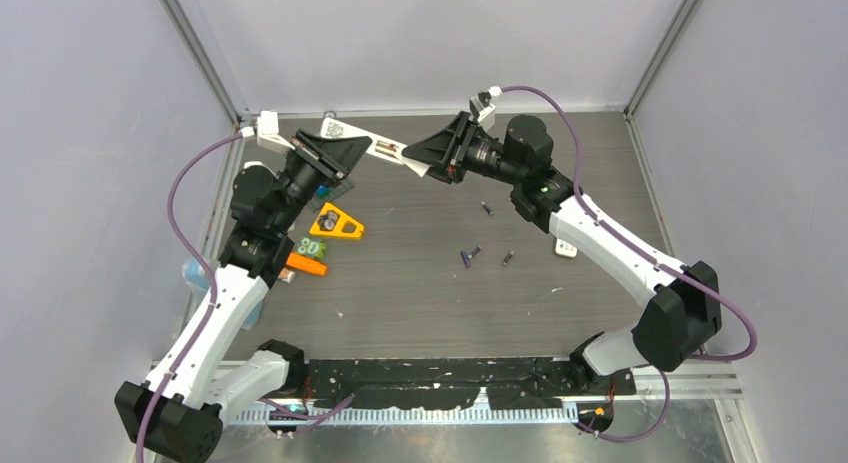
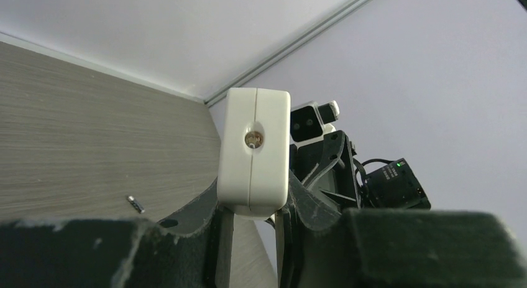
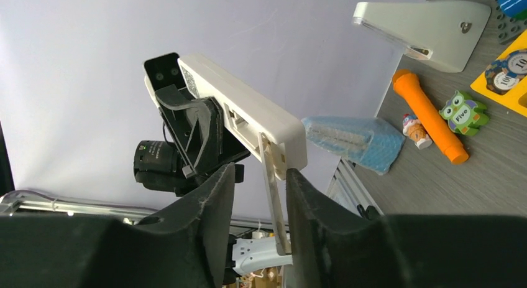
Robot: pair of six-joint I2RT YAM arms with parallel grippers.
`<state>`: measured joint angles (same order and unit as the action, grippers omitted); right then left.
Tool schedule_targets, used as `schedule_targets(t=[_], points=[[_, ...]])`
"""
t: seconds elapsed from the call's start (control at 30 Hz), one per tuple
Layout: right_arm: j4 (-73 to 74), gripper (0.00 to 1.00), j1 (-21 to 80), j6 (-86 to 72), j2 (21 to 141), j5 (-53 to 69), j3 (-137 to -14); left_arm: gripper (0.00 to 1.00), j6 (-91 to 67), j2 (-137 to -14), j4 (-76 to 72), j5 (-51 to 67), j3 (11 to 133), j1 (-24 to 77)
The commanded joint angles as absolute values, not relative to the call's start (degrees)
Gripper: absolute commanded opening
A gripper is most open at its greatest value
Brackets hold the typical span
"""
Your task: Load the batteries into the remote control
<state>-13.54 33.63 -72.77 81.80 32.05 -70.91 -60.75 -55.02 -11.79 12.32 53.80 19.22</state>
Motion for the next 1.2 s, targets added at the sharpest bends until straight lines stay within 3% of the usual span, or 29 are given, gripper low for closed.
schedule_targets(t=[0.0, 0.1, 0.23, 0.53, 0.7, 1.0, 1.17], points=[[-12.9, 0.35, 33.6, -75.7, 82.7, 34.8, -73.0, 0.0, -55.9, -55.3, -10.1, 9.5, 54.7, 19.2], [-10.5, 0.19, 33.6, -74.5, 83.0, 34.7, -73.1, 0.0, -53.9, -55.2, -7.8, 8.0, 54.7, 19.2], [-9.6, 0.06, 33.4, -72.1, 82.9, 34.3, -72.1, 0.0, -50.6, -55.1, -4.7, 5.9, 54.7, 19.2], [10.6, 0.05, 33.4, -47.0, 87.6, 25.4, -71.3, 0.0, -45.4, -51.1, 7.6, -5.0, 52.9, 19.2], [11.9, 0.05, 34.6, -41.2, 94.3, 23.5, -69.5, 0.0, -45.6, -49.1, 8.4, -5.5, 50.9, 19.2], [10.0, 0.06, 39.3, -43.8, 101.5, 19.8, -64.8, 0.0, -42.6, -48.2, 4.1, 3.2, 48.6, 19.2], [9.2, 0.15, 39.4, -45.1, 102.5, 17.1, -61.9, 0.0, -37.9, -48.6, 0.4, 11.1, 47.4, 19.1]])
